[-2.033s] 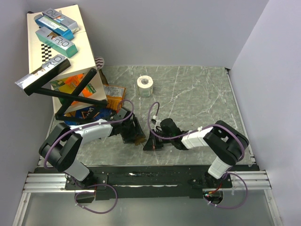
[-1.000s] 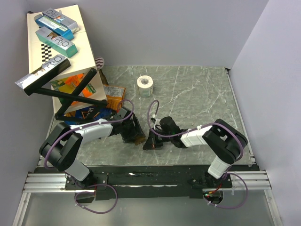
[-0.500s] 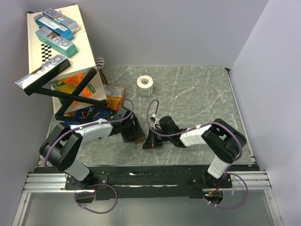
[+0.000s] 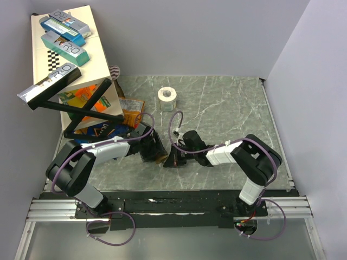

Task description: Unlock with the key

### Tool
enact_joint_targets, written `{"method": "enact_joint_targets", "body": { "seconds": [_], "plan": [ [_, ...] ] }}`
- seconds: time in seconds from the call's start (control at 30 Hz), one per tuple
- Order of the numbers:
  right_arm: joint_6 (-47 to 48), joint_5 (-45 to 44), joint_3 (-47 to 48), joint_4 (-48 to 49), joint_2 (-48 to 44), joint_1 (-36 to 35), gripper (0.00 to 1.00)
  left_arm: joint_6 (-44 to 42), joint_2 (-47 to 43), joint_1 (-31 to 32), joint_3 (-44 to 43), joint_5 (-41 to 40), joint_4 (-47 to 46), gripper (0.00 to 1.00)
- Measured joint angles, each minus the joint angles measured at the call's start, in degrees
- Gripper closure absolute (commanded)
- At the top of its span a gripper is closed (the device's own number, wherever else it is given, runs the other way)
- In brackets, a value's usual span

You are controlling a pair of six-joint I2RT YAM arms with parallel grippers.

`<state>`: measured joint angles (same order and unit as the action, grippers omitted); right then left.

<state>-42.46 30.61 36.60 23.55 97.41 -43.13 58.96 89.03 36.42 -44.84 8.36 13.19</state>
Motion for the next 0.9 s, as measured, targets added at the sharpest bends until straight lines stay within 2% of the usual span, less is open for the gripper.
{"method": "enact_joint_targets", "body": {
  "seconds": [0.9],
  "plan": [
    [0.17,-8.83,1.25,2.93,1.20,-0.11,1.00,-2.73,1.60,-0.66,-0.55,-0.22,-4.50,0.99]
  ]
}}
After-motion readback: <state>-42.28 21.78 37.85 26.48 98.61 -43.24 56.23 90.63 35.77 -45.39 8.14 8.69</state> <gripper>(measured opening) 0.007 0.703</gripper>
